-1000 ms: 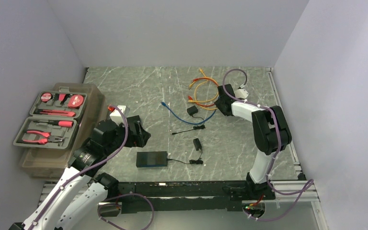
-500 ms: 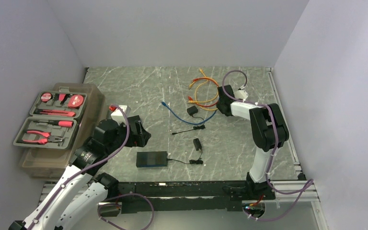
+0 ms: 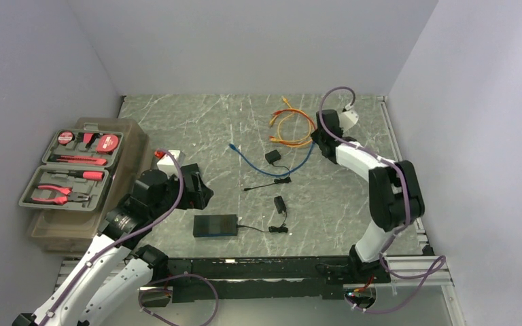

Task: Insert the plug into the switch port
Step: Pick up the connector from the center of the board.

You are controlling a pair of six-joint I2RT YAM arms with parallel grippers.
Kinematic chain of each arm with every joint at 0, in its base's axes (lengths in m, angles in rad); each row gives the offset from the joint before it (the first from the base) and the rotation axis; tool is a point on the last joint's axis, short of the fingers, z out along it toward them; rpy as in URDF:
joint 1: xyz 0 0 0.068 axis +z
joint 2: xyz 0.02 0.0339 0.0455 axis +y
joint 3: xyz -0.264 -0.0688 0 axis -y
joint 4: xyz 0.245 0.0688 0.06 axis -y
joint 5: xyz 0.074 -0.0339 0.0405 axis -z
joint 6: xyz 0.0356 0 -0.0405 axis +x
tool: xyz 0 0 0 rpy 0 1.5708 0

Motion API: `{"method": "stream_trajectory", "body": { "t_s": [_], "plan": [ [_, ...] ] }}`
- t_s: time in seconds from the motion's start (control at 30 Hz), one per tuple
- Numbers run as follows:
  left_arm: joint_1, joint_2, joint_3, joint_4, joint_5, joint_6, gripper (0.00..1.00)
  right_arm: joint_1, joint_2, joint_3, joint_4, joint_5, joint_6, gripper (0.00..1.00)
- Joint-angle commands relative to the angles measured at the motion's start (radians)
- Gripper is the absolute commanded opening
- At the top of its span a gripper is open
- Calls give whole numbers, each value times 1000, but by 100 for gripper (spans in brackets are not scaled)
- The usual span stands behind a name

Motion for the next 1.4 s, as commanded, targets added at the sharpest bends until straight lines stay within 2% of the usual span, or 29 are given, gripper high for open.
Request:
{"method": "stream_trajectory", "body": {
  "t_s": [0.0, 0.3, 0.47, 0.73, 0.87, 1.0, 1.37],
  "plan": [
    [4, -30, 21, 2, -44, -5, 99, 0, -148, 95, 85, 59, -168, 0],
    [4, -48, 18, 1, -31, -19, 99, 19, -268, 276, 13, -26, -458, 0],
    [4, -54, 16, 3, -24, -22, 99, 55, -320, 360, -89, -38, -580, 0],
    [4, -66, 15, 10, -3, -26, 99, 199, -403, 494, -199, 30, -844, 0],
    [4, -62, 19, 27, 21, -23, 99, 256, -453, 493, -237, -76, -901, 0],
    [4, -56, 54, 37, 45, -9, 99, 296, -526, 413, -236, -207, -986, 0],
    [4, -41, 209, 32, 192, 61, 99, 415, -771, 99, -176, -751, -1279, 0]
  ]
}}
